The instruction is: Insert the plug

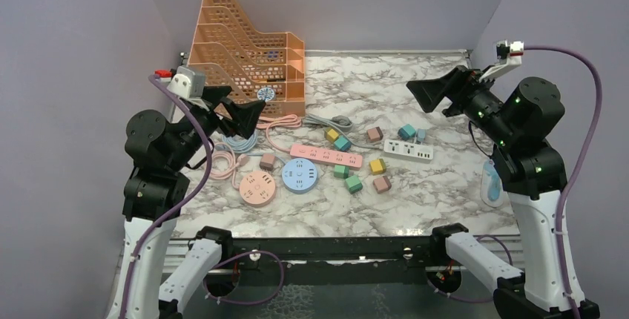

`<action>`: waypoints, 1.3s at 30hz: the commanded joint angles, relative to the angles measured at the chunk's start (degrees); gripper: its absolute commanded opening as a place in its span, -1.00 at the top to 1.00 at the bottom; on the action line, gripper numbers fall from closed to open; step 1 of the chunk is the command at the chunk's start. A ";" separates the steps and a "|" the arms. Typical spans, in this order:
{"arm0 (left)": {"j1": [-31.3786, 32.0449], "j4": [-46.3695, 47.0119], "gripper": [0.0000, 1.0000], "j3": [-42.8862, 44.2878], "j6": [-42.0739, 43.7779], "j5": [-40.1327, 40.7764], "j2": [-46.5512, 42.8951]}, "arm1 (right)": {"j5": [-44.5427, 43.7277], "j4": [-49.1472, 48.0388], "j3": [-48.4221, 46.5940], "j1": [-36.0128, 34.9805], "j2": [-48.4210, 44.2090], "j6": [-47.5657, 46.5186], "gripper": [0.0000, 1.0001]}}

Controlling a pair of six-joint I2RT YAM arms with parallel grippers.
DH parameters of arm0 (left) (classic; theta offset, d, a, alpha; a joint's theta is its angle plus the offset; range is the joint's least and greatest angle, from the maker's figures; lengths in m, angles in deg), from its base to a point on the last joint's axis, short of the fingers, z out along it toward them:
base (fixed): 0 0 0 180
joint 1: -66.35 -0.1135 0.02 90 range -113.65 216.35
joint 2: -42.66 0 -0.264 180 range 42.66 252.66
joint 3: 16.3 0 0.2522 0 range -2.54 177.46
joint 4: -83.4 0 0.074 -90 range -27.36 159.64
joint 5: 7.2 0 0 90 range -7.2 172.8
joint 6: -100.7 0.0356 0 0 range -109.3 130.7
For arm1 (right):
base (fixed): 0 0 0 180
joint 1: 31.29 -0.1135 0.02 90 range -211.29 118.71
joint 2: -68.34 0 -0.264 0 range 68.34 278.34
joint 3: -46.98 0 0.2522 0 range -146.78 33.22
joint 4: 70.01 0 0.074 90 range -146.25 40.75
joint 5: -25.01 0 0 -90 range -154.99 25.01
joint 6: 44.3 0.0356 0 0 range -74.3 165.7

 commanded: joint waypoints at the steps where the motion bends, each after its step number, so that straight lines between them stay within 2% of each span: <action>1: -0.15 3.25 -0.98 -1.60 -1.68 -5.36 -1.10 | 6.32 -2.23 0.64 0.85 -0.94 2.14 -0.87; 11: 1.03 4.73 -0.99 -9.34 -7.04 -7.84 -2.95 | 5.26 -1.08 5.63 1.16 -3.48 4.16 -0.93; 17: 1.33 8.38 -0.99 -16.08 -8.35 -13.64 -2.62 | 4.27 -1.58 12.16 1.24 -4.95 6.09 -0.90; 21: 2.35 9.02 -0.97 -20.64 -10.32 -15.96 -1.32 | 7.24 2.51 15.85 1.27 -2.38 1.55 -0.80; 24: 3.64 9.29 -0.76 -24.15 -12.18 -16.20 -0.26 | 6.70 6.09 19.94 1.27 0.08 -0.06 -0.64; 30: 7.51 9.46 -0.73 -27.28 -15.91 -13.53 1.82 | -5.41 7.20 27.68 1.20 3.22 1.68 -0.51; 34: 13.31 9.62 -0.75 -28.95 -17.91 -7.03 3.36 | -9.12 8.76 30.57 -0.04 8.09 3.07 -0.45; 39: 17.44 11.25 -0.69 -31.13 -22.00 1.76 6.82 | -12.91 5.27 33.18 -9.69 10.88 6.13 -0.40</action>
